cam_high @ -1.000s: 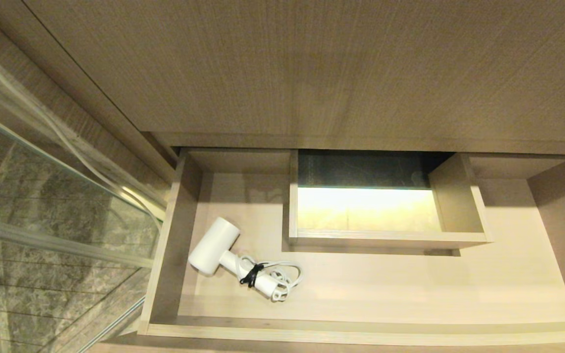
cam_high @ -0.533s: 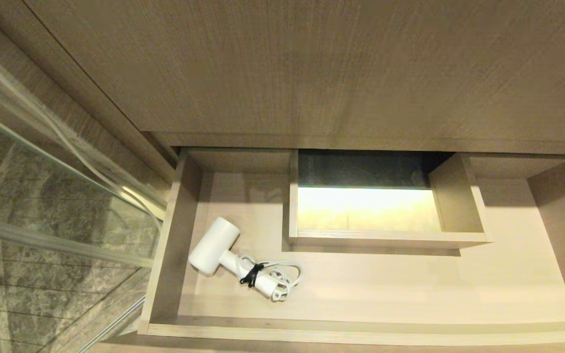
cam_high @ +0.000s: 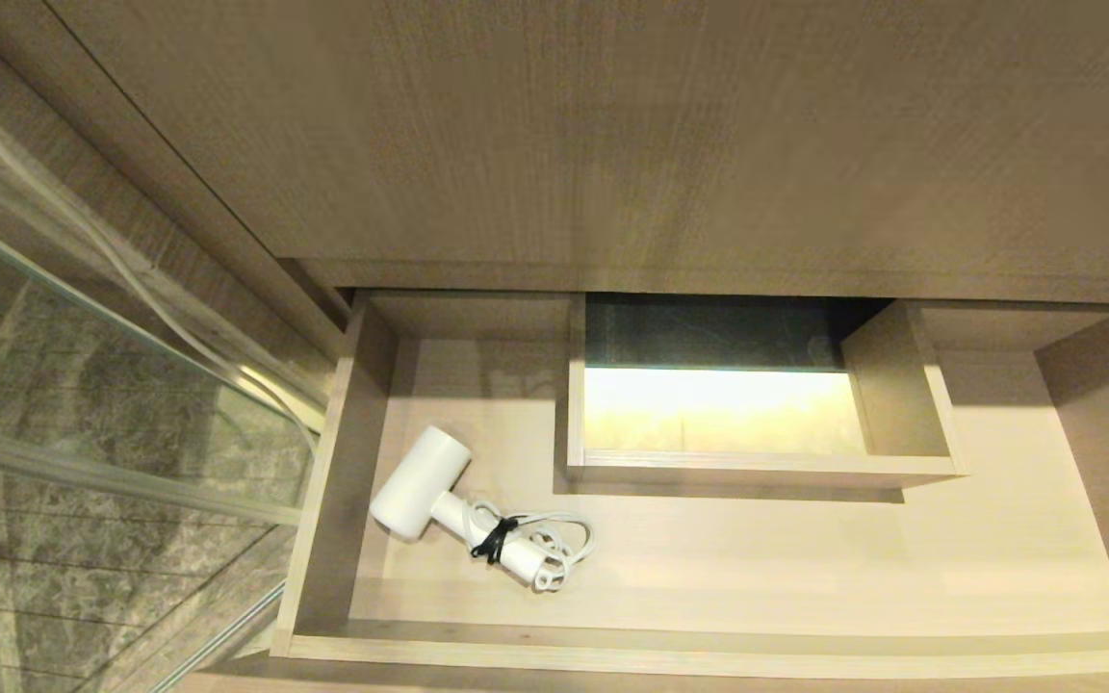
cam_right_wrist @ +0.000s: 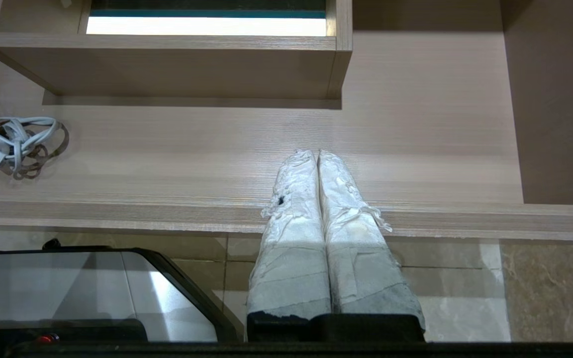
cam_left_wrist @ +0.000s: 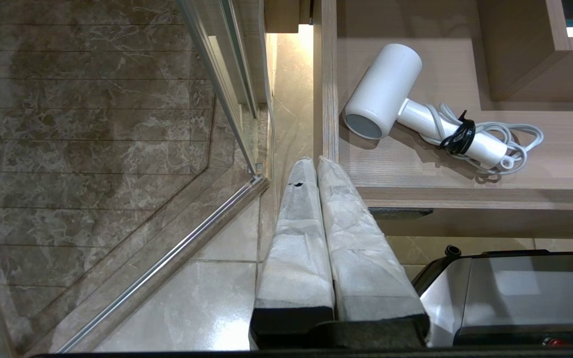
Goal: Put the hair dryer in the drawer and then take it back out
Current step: Take the hairdryer out
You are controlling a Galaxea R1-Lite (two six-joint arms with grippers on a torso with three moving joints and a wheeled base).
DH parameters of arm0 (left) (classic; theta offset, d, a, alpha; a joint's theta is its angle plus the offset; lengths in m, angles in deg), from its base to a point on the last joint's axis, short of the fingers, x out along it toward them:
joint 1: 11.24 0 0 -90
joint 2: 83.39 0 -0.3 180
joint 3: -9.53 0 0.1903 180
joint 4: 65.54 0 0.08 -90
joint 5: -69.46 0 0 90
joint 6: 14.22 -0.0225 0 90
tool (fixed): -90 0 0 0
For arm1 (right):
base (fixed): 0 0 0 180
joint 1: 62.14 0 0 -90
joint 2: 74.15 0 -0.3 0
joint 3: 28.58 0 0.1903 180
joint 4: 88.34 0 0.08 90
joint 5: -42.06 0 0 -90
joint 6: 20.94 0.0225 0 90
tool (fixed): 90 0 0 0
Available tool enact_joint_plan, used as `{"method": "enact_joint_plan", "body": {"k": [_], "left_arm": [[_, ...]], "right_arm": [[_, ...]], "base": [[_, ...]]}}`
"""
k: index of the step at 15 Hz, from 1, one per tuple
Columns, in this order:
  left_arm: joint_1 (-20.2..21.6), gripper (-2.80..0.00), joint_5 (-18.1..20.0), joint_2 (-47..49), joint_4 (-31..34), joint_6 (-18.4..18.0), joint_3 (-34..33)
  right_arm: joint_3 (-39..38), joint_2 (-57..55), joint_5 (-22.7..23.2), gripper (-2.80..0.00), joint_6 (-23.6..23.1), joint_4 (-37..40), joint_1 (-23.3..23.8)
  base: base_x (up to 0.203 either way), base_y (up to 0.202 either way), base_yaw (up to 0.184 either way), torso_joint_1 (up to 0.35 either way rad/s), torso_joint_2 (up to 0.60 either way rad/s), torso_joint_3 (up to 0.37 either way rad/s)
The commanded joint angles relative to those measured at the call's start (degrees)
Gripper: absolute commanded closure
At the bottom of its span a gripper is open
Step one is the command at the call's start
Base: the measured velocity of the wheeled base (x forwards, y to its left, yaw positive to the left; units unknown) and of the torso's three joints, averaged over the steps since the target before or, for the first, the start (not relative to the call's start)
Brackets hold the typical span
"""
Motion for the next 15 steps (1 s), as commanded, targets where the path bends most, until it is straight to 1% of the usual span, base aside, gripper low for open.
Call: {"method": "enact_joint_plan", "body": {"k": [1,4,10,12,15], "left_arm": [[0.01,0.0,0.0,0.01,-0.02,-0.08,-0.01],[0.01,0.0,0.0,0.09,-0.02,-0.09,-0.01],[0.01,0.0,0.0,0.03,-0.02,0.0,-0.01],[0.01,0.0,0.0,0.09,-0.02,0.0,-0.01],[0.01,0.0,0.0,0.01,-0.02,0.0,-0.01]], "right_arm": [[0.0,-0.08,-0.02,0.0,-0.02,-0.04,-0.02],[0.0,-0.08,-0.28,0.0,2.26,-0.13,-0.02],[0.0,-0.08,-0.19,0.0,2.96,-0.31,-0.02],[0.0,-0.08,-0.19,0.0,3.14,-0.31,-0.02],[0.0,-0.08,-0.28,0.0,3.49,-0.31,-0.02]], "base": [[0.0,0.0,0.0,0.0,0.0,0.0],[0.0,0.0,0.0,0.0,0.0,0.0],[0.0,0.0,0.0,0.0,0.0,0.0],[0.005,0.009,-0.072,0.004,0.0,0.003],[-0.001,0.009,-0.165,0.002,0.0,0.001]]}}
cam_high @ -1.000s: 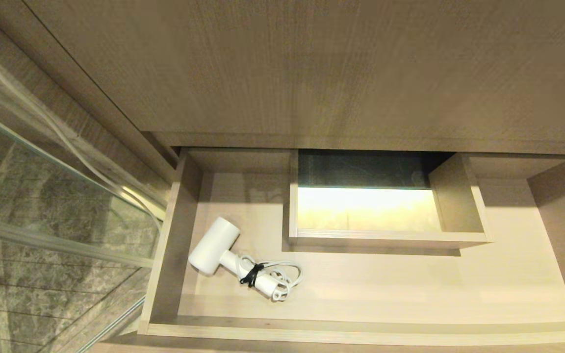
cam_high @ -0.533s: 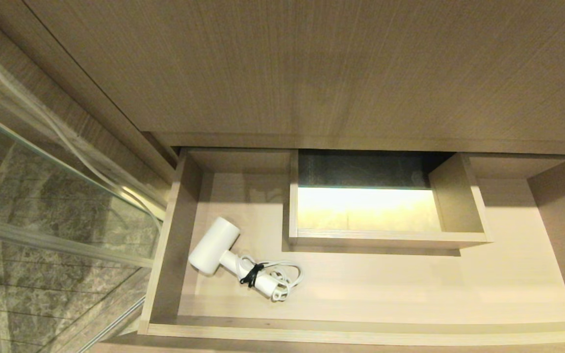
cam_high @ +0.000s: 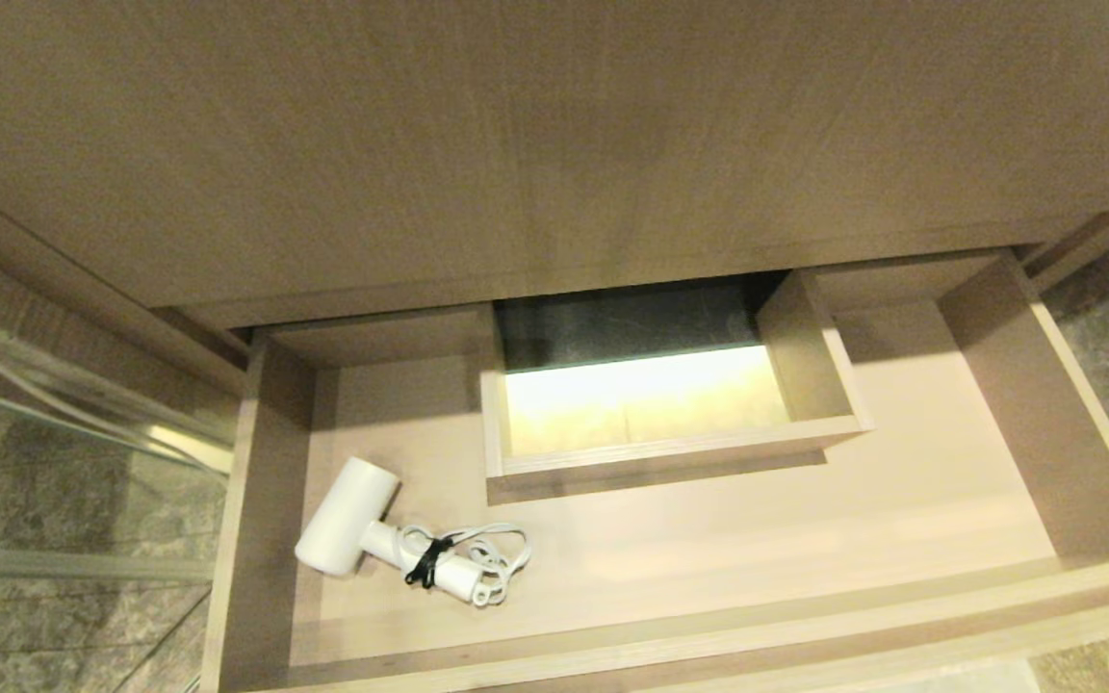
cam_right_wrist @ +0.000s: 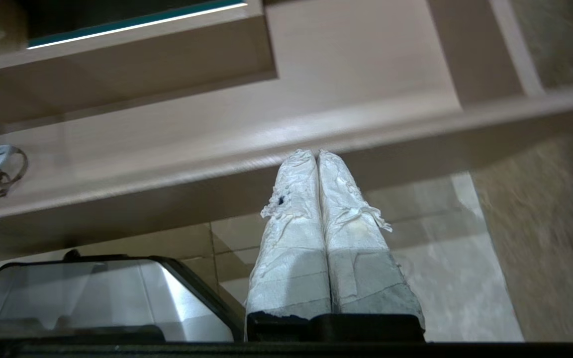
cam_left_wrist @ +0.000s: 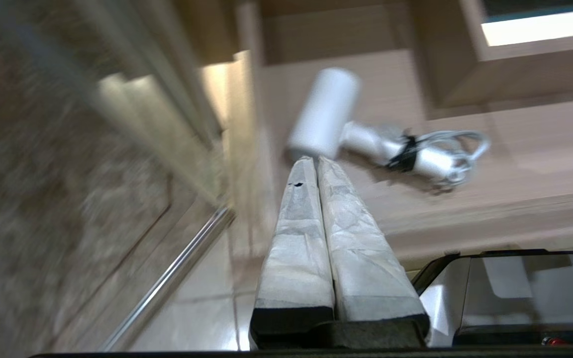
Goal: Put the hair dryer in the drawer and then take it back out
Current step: Take the hairdryer out
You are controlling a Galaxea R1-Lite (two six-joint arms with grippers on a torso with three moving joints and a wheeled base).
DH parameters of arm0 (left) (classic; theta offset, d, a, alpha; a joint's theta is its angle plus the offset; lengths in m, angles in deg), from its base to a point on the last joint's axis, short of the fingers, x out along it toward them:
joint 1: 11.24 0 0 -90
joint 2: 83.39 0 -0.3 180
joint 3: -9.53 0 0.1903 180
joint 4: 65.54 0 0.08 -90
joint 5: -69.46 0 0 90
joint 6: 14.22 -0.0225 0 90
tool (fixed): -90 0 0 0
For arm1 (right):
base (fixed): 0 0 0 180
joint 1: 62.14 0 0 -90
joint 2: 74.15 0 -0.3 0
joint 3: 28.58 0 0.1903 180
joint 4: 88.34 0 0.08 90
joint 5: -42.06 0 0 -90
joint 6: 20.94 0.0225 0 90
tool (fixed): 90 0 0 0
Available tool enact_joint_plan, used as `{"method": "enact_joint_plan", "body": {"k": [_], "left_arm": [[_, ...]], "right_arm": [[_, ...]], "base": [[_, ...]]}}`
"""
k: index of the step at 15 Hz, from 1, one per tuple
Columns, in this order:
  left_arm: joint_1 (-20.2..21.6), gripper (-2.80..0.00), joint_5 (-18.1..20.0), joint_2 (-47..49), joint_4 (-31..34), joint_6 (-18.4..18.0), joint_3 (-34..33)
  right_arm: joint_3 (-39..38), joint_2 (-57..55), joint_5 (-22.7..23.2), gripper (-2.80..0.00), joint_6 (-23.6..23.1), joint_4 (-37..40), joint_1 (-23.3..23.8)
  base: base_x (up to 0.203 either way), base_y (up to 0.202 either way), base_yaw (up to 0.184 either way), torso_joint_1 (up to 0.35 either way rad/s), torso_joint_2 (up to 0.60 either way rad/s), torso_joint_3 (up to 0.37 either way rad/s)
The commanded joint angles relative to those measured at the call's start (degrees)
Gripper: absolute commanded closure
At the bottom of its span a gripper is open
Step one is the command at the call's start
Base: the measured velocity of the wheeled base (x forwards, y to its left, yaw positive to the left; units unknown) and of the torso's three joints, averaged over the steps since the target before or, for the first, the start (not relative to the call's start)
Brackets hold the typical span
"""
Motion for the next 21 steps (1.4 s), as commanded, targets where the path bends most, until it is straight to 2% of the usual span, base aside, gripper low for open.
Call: {"method": "enact_joint_plan", "body": {"k": [1,6,17,21], "left_arm": [[-0.04,0.0,0.0,0.09,-0.02,-0.02,-0.01],[-0.04,0.0,0.0,0.09,-0.02,0.05,-0.01],[-0.04,0.0,0.0,0.04,-0.02,0.01,-0.01],[-0.04,0.0,0.0,0.02,-0.02,0.05,-0.01]], "right_arm": [[0.0,-0.09,0.0,0.0,0.03,-0.04,0.02],[0.0,-0.09,0.0,0.0,0.03,-0.04,0.02],[0.0,-0.09,-0.09,0.0,0.03,-0.13,-0.03],[0.0,-0.09,0.0,0.0,-0.06,-0.13,0.02]], "base": [[0.001,0.001,-0.167,0.002,0.0,-0.001],[0.001,0.008,-0.132,0.003,0.01,0.003],[0.0,0.0,0.0,0.0,0.0,0.0],[0.0,-0.004,0.151,0.002,0.0,0.005]]}}
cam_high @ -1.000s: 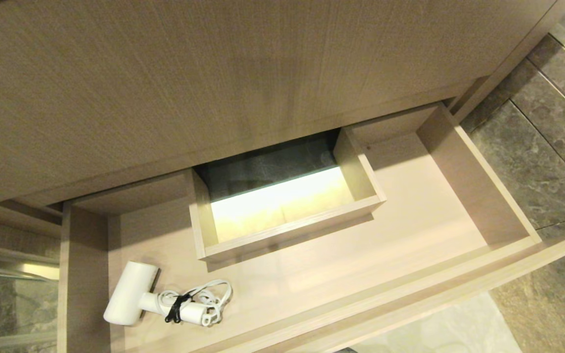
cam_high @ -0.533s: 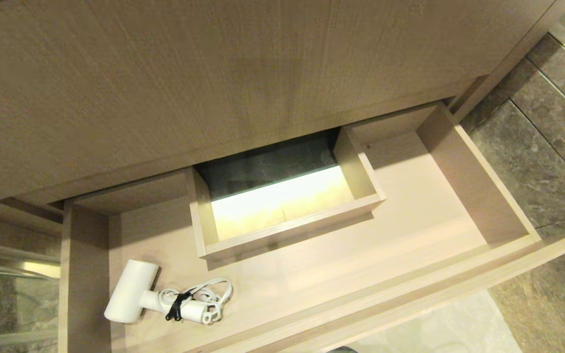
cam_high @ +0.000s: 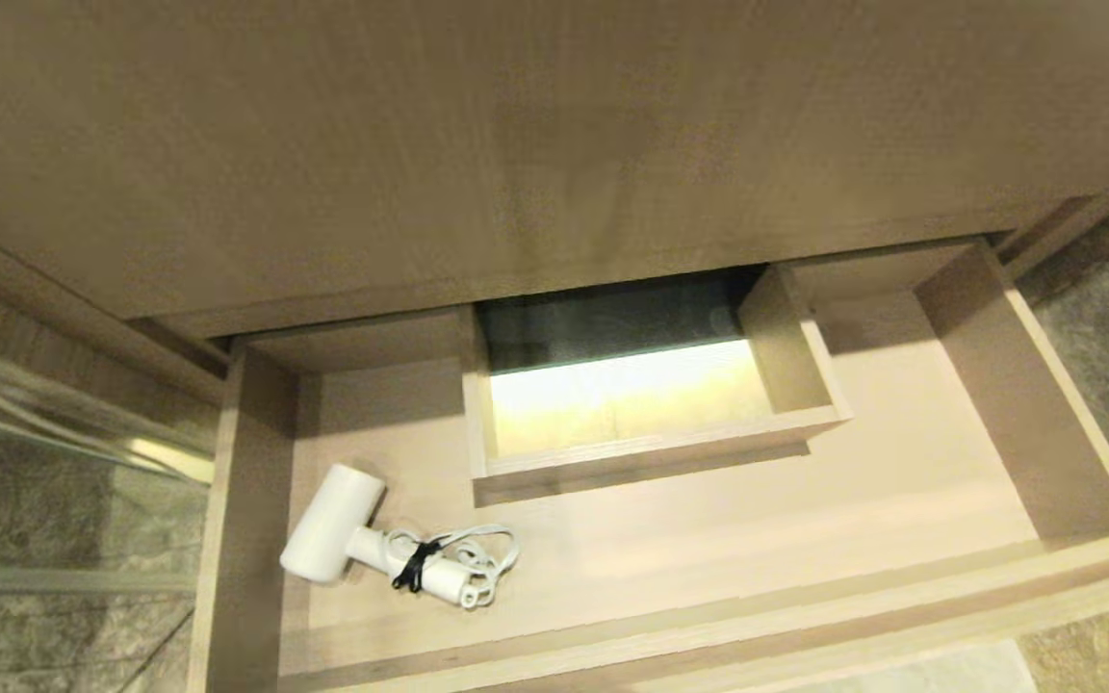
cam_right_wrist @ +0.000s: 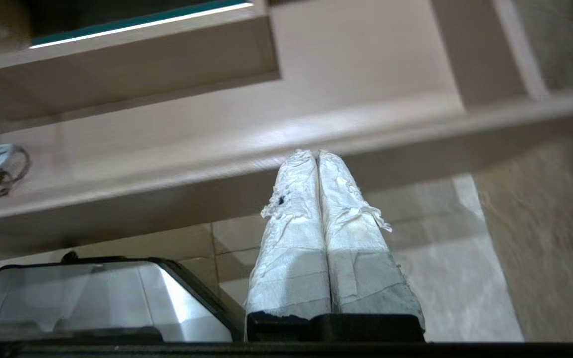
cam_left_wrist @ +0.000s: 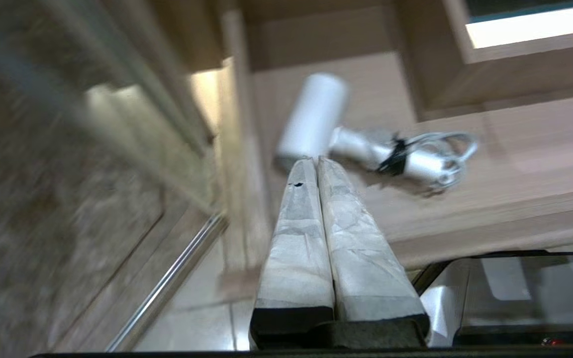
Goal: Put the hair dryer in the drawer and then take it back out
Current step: Take the hairdryer out
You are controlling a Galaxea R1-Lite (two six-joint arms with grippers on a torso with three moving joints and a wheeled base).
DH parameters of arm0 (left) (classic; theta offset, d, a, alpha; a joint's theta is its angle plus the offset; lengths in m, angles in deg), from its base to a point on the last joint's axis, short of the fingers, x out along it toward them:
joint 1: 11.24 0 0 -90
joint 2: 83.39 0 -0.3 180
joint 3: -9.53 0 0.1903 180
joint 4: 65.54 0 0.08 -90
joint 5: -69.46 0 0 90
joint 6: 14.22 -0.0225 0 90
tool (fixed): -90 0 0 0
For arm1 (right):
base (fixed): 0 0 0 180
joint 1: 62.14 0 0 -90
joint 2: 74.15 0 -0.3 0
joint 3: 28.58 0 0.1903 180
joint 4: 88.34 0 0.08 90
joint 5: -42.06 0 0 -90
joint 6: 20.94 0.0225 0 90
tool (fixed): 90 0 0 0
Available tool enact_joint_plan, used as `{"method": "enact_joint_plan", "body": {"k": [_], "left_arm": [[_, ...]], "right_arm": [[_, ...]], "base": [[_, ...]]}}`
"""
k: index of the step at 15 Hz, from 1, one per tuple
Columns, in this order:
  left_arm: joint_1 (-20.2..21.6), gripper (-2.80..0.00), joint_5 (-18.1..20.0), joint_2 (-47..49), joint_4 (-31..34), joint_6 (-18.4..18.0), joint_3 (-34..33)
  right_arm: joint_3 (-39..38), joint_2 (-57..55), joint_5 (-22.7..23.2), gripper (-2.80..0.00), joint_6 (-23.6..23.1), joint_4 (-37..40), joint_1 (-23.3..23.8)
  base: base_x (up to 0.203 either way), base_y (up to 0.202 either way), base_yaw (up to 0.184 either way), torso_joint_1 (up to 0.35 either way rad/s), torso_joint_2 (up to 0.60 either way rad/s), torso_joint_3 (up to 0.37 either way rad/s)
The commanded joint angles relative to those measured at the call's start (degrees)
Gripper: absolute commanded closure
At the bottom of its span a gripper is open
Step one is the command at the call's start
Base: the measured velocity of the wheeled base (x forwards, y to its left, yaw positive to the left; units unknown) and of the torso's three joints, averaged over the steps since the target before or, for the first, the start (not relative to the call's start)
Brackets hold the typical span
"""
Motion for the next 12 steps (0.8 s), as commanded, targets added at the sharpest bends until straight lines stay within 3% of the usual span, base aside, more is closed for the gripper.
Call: {"method": "enact_joint_plan", "body": {"k": [1,12], "left_arm": [[0.01,0.0,-0.02,0.0,-0.01,-0.02,-0.01],[0.01,0.0,-0.02,0.08,-0.01,-0.07,-0.01]], "right_arm": [[0.0,-0.02,0.02,0.0,0.0,0.0,0.02],[0.0,-0.02,0.02,0.0,0.01,0.0,0.02]], "base": [[0.002,-0.015,0.171,0.002,0.0,0.002],[0.001,-0.008,0.17,0.002,0.0,0.003]]}}
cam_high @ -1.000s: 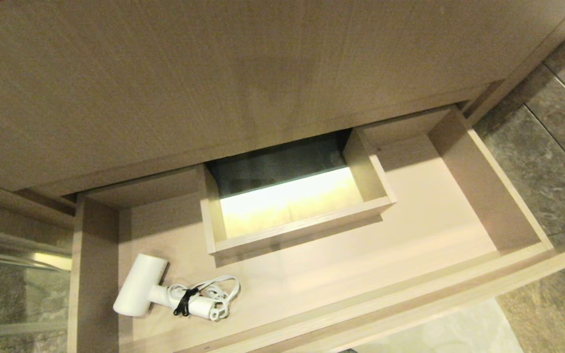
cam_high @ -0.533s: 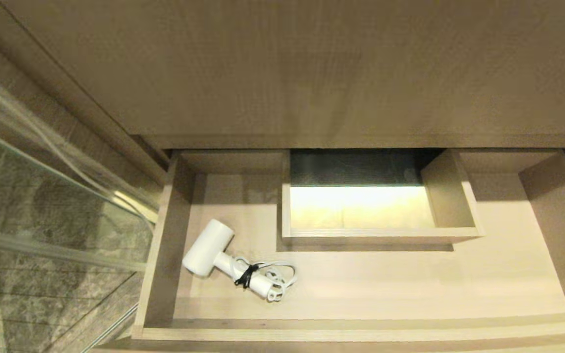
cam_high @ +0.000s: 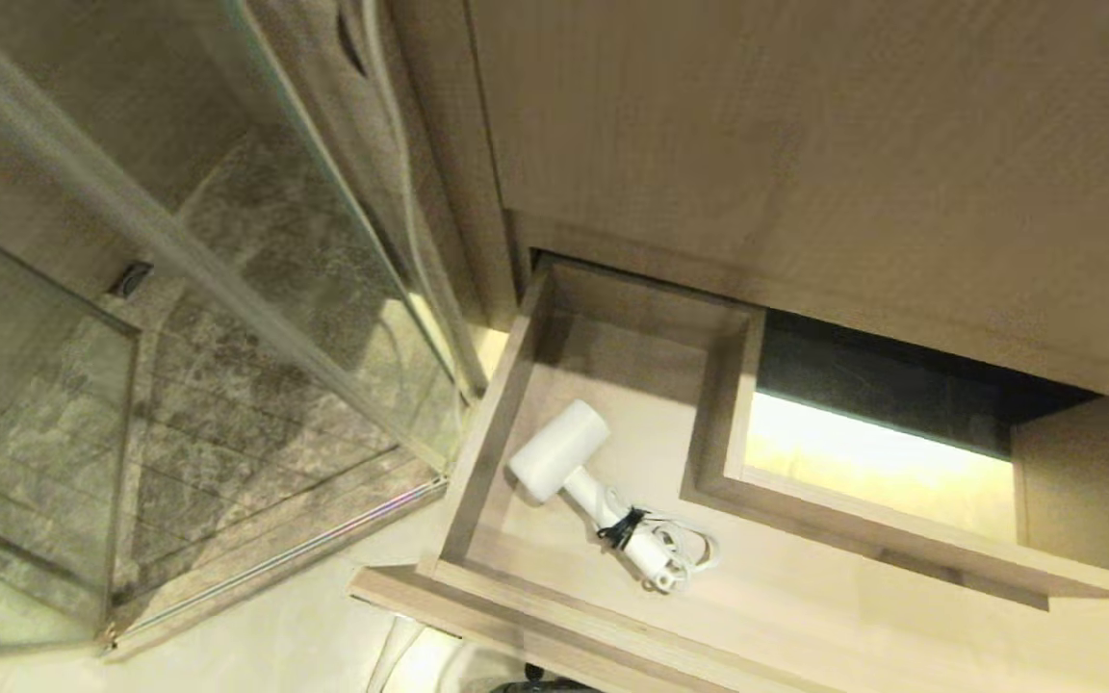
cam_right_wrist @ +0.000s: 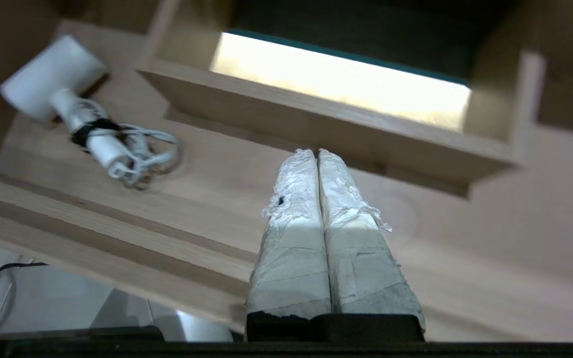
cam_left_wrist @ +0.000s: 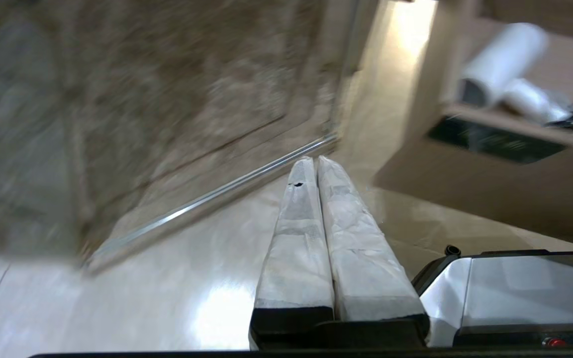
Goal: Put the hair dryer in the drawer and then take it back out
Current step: Take the hairdryer out
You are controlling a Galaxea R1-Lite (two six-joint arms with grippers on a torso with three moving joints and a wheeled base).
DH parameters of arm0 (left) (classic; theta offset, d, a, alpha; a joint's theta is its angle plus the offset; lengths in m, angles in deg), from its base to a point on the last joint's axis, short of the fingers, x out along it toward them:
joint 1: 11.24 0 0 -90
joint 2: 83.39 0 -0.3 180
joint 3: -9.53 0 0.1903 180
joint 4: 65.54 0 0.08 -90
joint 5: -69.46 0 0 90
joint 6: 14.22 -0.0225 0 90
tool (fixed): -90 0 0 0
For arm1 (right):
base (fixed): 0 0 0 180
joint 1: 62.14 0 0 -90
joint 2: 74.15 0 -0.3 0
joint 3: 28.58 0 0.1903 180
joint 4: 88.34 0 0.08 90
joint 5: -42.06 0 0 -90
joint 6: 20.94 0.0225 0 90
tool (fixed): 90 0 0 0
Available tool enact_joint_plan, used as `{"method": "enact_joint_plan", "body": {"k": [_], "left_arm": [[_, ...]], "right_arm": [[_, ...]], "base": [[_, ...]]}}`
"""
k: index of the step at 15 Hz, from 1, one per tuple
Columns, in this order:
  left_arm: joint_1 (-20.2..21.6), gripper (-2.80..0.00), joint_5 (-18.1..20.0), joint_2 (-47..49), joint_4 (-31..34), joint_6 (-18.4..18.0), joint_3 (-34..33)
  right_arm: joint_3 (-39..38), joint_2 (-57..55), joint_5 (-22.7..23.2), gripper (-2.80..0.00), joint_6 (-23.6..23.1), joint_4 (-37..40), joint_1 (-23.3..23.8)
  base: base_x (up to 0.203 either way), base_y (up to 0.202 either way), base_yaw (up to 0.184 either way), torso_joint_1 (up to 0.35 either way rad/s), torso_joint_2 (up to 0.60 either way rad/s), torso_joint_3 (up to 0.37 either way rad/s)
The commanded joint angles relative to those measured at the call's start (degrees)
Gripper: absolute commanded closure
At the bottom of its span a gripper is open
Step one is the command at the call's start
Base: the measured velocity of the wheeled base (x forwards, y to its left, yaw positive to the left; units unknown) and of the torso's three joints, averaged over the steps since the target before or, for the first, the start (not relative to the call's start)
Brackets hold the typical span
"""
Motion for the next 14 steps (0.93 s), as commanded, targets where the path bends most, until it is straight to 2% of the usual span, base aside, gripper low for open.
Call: {"method": "enact_joint_plan", "body": {"k": [1,4,14], "left_arm": [[0.01,0.0,0.0,0.05,-0.04,0.03,-0.01],[0.01,0.0,0.0,0.06,-0.04,-0.04,-0.01],[0.01,0.0,0.0,0.0,-0.04,-0.04,-0.01]], "right_arm": [[0.0,-0.01,0.0,0.0,0.08,-0.04,0.04],[0.0,-0.01,0.0,0.0,0.08,0.05,-0.04],[0.0,-0.01,0.35,0.0,-0.62,0.13,0.04]], "base": [[0.001,-0.007,0.177,-0.002,0.0,0.0],[0.001,-0.003,0.131,0.004,0.0,0.001],[0.0,0.0,0.0,0.0,0.0,0.0]]}}
